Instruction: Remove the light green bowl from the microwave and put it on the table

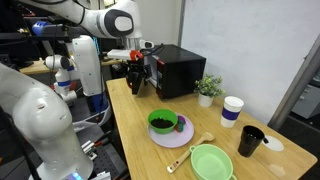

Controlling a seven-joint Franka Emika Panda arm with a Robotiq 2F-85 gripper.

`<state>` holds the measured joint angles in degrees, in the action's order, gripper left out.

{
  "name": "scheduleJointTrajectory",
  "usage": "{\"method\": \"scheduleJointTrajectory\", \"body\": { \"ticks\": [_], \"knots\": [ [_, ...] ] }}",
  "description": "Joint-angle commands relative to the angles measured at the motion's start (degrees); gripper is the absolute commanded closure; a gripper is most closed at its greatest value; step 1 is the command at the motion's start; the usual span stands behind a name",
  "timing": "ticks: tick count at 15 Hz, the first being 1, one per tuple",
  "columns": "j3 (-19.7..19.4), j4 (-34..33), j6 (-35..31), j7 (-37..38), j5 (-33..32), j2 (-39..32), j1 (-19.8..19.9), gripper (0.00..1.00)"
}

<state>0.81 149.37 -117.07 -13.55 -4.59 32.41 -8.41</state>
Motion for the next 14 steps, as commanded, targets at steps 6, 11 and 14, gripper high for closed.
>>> {"method": "scheduleJointTrajectory", "body": {
  "ticks": [6, 11, 14],
  "knots": [
    [0.3, -0.09, 0.11, -0.13, 0.18, -0.01, 0.3, 0.0],
    [0.47, -0.22, 0.49, -0.92, 0.19, -0.18, -0.21, 0.0],
    [1.87, -0.21, 0.28, -1.93, 1.56, -0.55, -2.8, 0.0]
  ]
}}
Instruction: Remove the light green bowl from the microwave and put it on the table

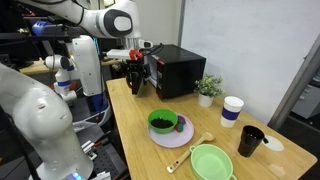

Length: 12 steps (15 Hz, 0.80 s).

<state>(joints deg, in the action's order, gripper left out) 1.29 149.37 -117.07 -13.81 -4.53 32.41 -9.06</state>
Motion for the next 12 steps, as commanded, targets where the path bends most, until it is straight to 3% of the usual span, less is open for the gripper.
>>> {"method": "scheduleJointTrajectory", "body": {
  "ticks": [1, 7, 12],
  "knots": [
    [2.09, -0.23, -0.33, -2.12, 2.4, -0.75, -3.76, 0.0],
    [8.17, -2.85, -0.84, -3.18, 7.65, -4.22, -12.99, 0.0],
    [11.61, -7.75, -1.82, -5.39, 10.65, -9.75, -17.89, 0.0]
  ]
}}
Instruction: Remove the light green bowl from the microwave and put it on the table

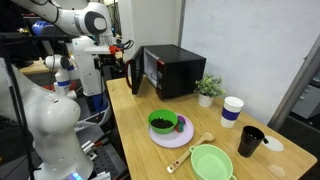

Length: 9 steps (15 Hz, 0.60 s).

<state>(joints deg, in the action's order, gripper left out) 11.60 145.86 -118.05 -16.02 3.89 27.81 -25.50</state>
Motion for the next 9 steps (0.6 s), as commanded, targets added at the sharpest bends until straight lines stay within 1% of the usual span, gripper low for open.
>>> {"method": "scheduleJointTrajectory", "body": {
  "ticks": [1, 5, 7, 9],
  "knots": [
    [1.93, -5.28, -1.03, -3.9, 2.46, -6.17, -2.0, 0.0],
    [4.89, -9.71, -3.28, -6.79, 2.22, -11.25, -3.67, 0.0],
    [6.21, -11.49, -5.26, -8.15, 1.46, -13.62, -3.8, 0.0],
    [7.61, -13.56, -6.84, -8.53, -0.66, -16.08, -3.23, 0.0]
  ]
}}
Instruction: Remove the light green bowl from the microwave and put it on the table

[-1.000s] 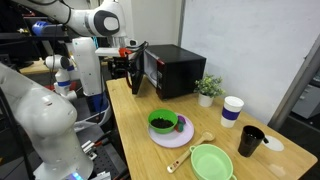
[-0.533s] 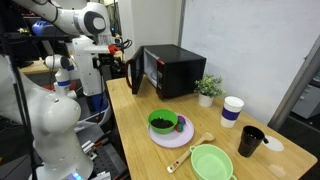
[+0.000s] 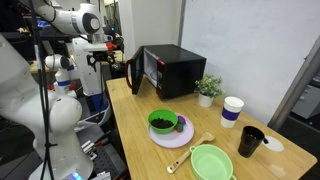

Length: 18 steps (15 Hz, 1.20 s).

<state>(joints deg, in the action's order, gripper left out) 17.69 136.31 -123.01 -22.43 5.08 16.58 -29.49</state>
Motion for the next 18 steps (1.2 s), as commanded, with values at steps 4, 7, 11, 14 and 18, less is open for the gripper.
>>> {"method": "scheduleJointTrajectory", "body": {
  "ticks": [4, 7, 11, 14, 18],
  "knots": [
    [2.67, -8.74, -3.46, -1.66, -6.41, -8.63, 1.86, 0.0],
    [2.53, -12.03, -4.67, -0.9, -10.39, -11.56, 2.99, 0.0],
    [2.53, -15.56, -6.22, 0.18, -15.13, -15.08, 4.57, 0.0],
    [2.56, -16.66, -7.62, 1.13, -18.88, -17.64, 5.34, 0.0],
    [2.47, -16.79, -10.34, 4.06, -24.85, -21.25, 5.54, 0.0]
  ]
}}
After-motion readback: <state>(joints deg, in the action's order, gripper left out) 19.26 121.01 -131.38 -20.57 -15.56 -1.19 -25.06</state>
